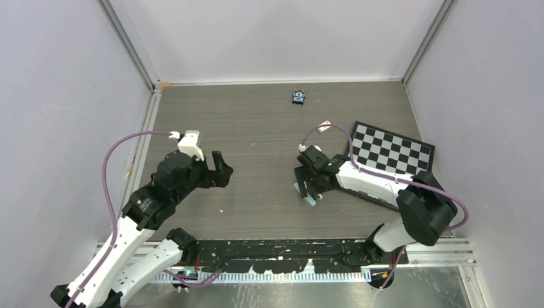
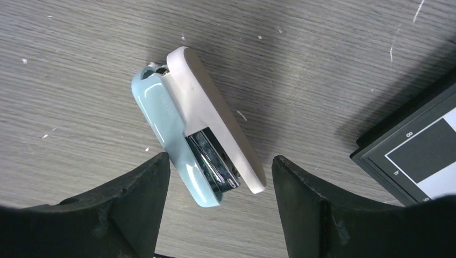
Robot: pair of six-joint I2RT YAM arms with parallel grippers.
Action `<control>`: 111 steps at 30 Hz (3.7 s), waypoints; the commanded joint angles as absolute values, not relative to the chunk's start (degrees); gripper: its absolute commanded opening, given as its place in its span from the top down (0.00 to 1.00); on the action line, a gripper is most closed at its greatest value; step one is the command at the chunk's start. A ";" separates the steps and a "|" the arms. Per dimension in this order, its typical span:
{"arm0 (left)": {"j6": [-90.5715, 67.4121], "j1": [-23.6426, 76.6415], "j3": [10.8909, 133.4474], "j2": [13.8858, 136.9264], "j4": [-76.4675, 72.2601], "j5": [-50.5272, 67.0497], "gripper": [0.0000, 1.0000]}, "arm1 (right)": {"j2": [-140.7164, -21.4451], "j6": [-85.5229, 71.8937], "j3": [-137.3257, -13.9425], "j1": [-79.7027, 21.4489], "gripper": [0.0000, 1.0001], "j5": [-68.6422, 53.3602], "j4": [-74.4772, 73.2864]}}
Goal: Load the staples into the stapler
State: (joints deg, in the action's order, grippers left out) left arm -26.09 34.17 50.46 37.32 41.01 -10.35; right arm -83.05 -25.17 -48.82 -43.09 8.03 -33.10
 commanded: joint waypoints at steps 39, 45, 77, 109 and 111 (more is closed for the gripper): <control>-64.08 34.34 42.75 66.09 6.03 13.64 0.30 | -73.18 -37.45 -41.78 -51.80 0.55 3.48 13.08; -65.69 34.31 40.92 66.83 3.13 13.97 0.45 | -72.70 -37.57 -40.92 -52.46 0.55 5.40 14.16; -53.91 34.19 40.19 59.59 2.94 12.71 1.00 | -61.47 -28.97 -31.97 -47.49 0.17 -8.32 16.24; -45.32 34.05 47.53 56.31 17.18 12.51 1.00 | -74.81 -26.54 -42.74 -51.68 0.48 -6.32 11.75; -45.18 34.06 47.42 56.42 16.97 12.30 1.00 | -75.62 -26.61 -43.06 -52.00 0.47 -6.15 12.11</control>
State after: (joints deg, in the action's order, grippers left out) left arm -44.75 34.09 47.42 56.42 19.99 11.86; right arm -74.72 -25.87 -39.66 -51.33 -6.44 7.25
